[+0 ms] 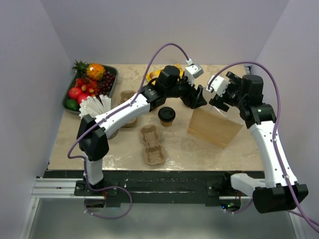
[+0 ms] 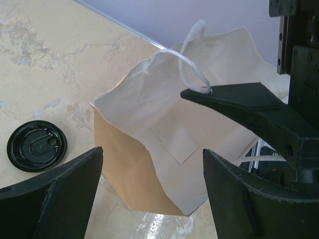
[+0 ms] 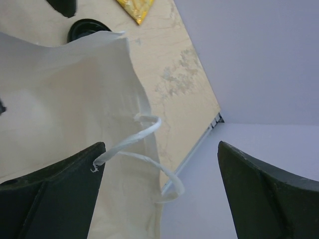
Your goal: Pack the takeout coffee
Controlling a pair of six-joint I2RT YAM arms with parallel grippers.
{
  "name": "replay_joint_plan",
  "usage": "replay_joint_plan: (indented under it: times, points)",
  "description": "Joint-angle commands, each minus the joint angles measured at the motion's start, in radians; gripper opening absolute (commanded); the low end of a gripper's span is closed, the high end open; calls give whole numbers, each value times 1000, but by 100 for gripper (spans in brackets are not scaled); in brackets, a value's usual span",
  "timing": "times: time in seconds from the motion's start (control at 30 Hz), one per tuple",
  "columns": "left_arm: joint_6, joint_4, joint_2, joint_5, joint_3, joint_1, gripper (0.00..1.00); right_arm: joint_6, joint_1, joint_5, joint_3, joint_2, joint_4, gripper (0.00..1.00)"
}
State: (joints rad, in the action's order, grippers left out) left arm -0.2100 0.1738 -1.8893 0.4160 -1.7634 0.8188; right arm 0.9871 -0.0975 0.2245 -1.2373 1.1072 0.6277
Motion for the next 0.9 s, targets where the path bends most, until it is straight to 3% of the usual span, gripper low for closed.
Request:
replay_joint_plan:
  times: [0.0,0.87]
  points:
    - [-19,-28,-10,10,-34,5,85,-34,-1,-83,-91,13,-101,95]
    - [-9,-30,18,20,19,3,85,-205,44,-197,-258,186,-161,92]
